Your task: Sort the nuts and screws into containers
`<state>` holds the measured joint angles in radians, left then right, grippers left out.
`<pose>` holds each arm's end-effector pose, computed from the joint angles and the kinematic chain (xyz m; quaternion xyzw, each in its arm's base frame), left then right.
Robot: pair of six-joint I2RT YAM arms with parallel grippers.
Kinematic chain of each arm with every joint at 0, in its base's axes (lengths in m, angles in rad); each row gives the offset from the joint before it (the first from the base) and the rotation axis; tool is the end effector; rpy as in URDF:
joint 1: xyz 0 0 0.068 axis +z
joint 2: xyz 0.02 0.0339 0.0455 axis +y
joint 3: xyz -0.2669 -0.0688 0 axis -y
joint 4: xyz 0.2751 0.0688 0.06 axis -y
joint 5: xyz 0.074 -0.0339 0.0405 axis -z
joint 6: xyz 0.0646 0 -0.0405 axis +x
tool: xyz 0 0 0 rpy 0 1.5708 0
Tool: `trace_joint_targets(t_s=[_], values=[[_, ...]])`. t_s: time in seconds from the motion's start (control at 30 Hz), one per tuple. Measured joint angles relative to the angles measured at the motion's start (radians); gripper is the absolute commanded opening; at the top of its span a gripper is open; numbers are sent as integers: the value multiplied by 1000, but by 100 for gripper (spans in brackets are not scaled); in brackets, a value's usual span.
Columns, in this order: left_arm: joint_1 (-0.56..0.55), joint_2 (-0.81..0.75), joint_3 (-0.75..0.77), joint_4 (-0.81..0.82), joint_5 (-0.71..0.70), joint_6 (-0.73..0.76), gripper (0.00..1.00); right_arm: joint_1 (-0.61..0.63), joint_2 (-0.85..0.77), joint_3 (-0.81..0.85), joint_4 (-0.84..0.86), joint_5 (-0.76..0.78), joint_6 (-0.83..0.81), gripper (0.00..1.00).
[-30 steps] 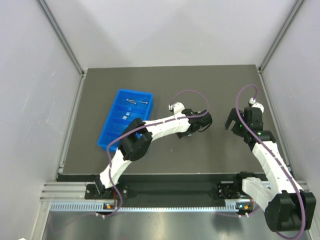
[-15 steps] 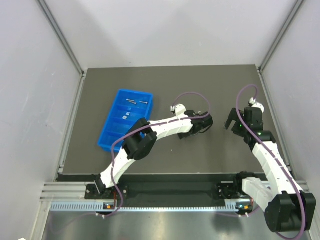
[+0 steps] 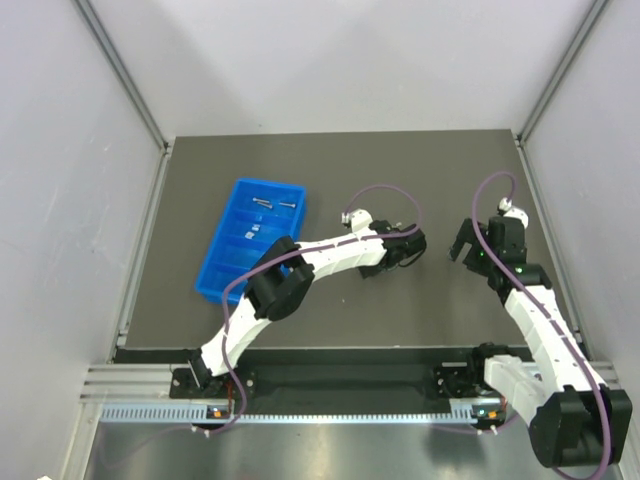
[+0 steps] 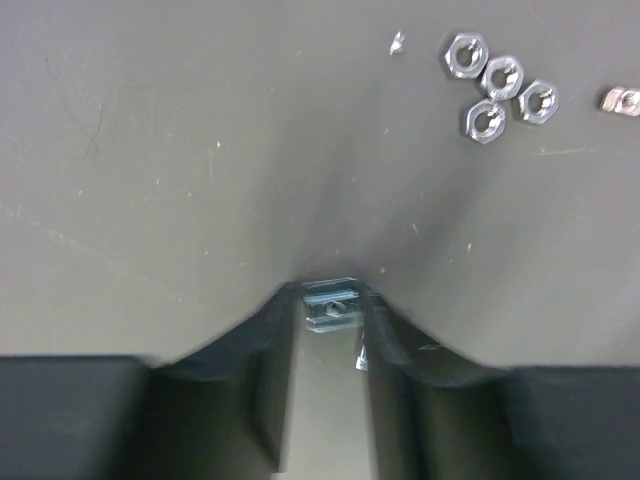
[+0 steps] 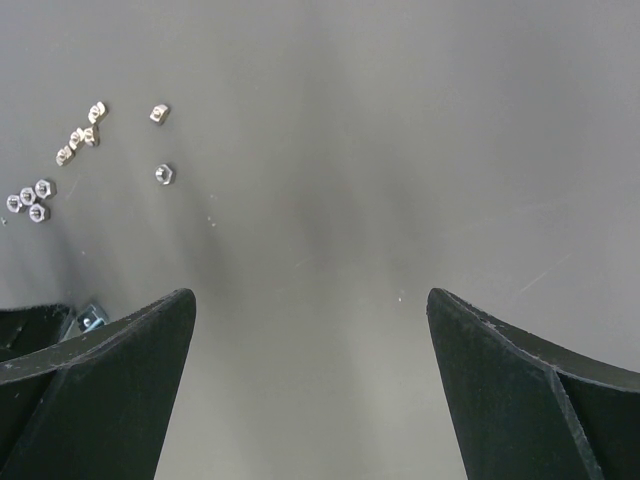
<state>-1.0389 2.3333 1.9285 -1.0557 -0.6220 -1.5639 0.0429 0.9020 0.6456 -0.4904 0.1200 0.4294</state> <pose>0.2834 -0.4073 0.1276 -0.2630 0.9136 0.0307 0.3085 0.2373 0.0024 0.2173 0.1992 0.8930 0.0401 0.4015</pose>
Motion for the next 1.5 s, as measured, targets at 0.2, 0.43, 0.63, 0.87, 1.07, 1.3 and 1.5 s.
trace_joint_targets(t_s=[0.2,0.43,0.63,0.87,1.07,1.3,1.5], values=[[-3,0,0,-4,3,-7,17,0,-19,-6,-5,3,0,100],[6,-47,-79,74,-5,74,14,0,-26,-6,-6,4,1,100],[75,-277,-266,166,-60,215,13,0,-24,-6,-5,7,10,100],[308,-693,-468,238,-179,266,12,0,-2,-6,-3,-8,29,100],[516,-768,-629,260,-216,270,13,0,29,-6,4,-22,44,99],[608,-679,-698,317,-190,317,16,0,48,-6,14,-40,46,100],[610,-621,-698,371,-177,368,41,0,51,-6,26,-50,45,100]])
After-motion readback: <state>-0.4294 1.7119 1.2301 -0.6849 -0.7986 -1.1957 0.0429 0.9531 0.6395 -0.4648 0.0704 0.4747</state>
